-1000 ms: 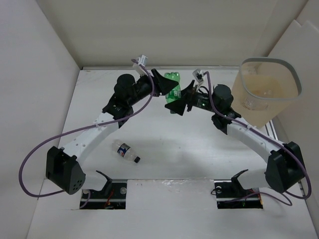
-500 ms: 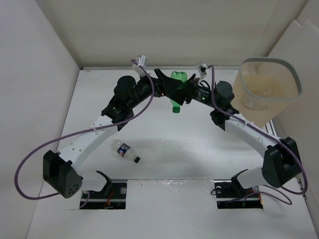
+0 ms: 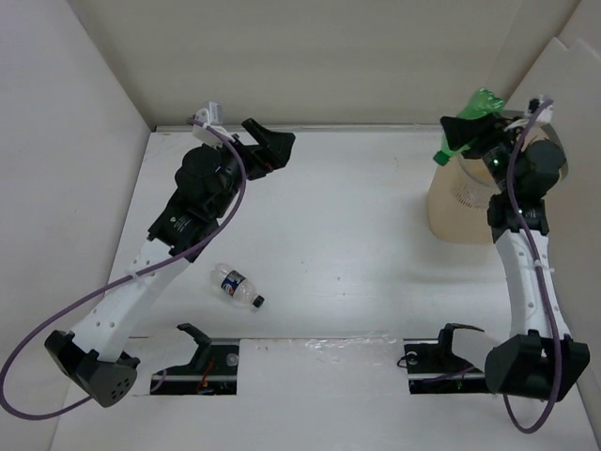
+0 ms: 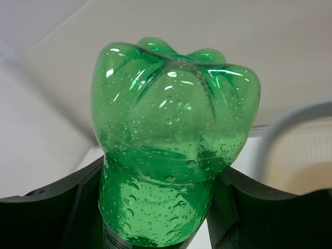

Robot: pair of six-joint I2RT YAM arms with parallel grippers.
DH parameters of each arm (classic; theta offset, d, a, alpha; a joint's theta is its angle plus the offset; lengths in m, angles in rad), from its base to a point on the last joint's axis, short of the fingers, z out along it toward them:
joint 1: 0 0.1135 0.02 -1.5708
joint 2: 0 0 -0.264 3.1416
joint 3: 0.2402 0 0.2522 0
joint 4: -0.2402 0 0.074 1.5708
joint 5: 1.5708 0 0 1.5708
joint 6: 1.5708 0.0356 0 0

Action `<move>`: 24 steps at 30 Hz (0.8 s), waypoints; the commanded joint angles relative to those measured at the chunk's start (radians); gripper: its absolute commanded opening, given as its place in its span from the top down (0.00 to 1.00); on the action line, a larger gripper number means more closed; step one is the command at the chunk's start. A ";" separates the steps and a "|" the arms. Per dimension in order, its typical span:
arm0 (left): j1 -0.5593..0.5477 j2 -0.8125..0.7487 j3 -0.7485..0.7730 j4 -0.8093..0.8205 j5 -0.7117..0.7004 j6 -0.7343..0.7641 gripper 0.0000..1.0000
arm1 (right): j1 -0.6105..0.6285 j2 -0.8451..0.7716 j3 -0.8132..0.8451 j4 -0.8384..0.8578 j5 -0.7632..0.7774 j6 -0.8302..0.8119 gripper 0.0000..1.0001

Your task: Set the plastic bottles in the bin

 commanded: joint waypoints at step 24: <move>0.020 -0.148 -0.177 -0.673 -0.310 -0.384 0.00 | -0.131 0.179 0.578 -0.661 0.768 -0.182 0.00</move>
